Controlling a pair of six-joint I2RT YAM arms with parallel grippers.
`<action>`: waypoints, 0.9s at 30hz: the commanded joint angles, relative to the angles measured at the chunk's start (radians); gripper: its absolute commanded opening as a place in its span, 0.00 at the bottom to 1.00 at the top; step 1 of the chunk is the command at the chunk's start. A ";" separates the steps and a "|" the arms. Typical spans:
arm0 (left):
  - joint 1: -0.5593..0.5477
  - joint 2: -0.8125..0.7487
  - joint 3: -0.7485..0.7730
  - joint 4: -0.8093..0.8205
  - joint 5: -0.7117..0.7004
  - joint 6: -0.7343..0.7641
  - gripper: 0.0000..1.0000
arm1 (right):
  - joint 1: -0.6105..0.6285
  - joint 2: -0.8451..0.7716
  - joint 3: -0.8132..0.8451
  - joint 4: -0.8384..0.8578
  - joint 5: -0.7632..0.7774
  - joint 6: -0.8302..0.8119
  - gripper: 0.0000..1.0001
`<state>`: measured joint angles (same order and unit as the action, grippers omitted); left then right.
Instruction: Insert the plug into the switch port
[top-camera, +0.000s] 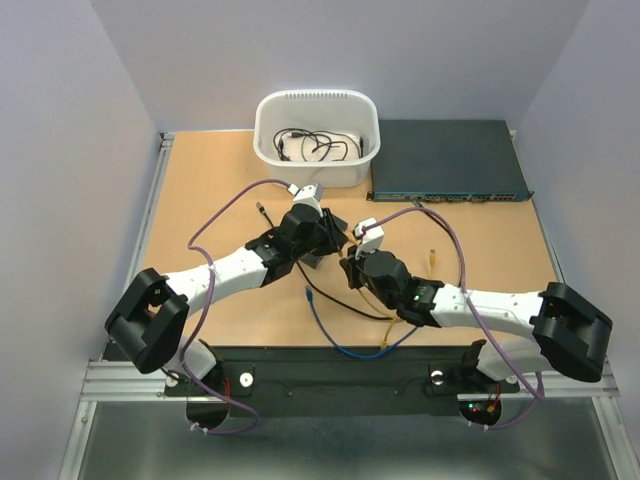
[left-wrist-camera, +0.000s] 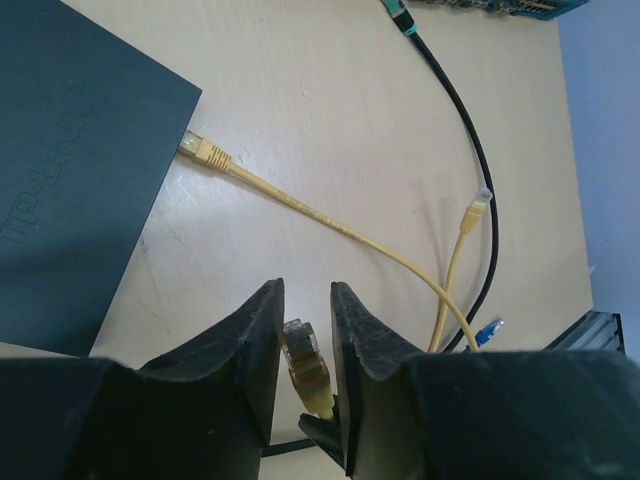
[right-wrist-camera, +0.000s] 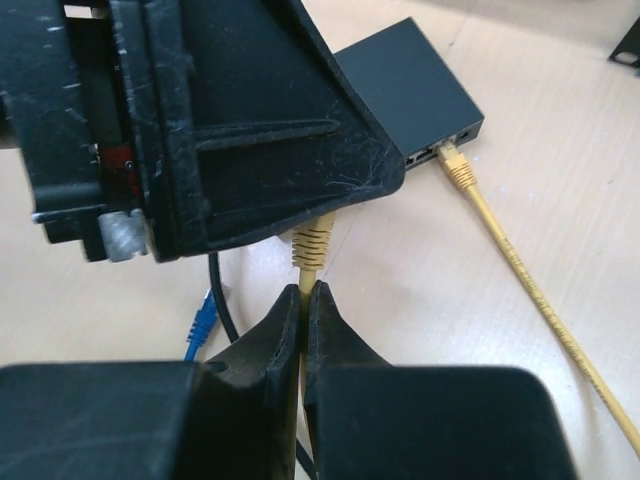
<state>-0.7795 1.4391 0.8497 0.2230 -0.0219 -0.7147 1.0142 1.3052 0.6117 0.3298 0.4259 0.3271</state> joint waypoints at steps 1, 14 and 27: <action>-0.007 0.004 0.054 0.013 -0.012 0.001 0.32 | 0.060 0.029 0.062 0.061 0.141 -0.063 0.00; -0.015 0.003 0.045 0.045 -0.013 0.069 0.00 | 0.138 -0.006 0.066 0.106 0.261 -0.109 0.44; -0.012 -0.262 -0.115 0.499 0.124 0.251 0.00 | -0.091 -0.600 -0.124 0.106 -0.426 -0.065 0.73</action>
<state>-0.7902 1.2667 0.8062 0.4297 -0.0090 -0.5369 0.9527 0.7429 0.4965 0.3946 0.2832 0.2401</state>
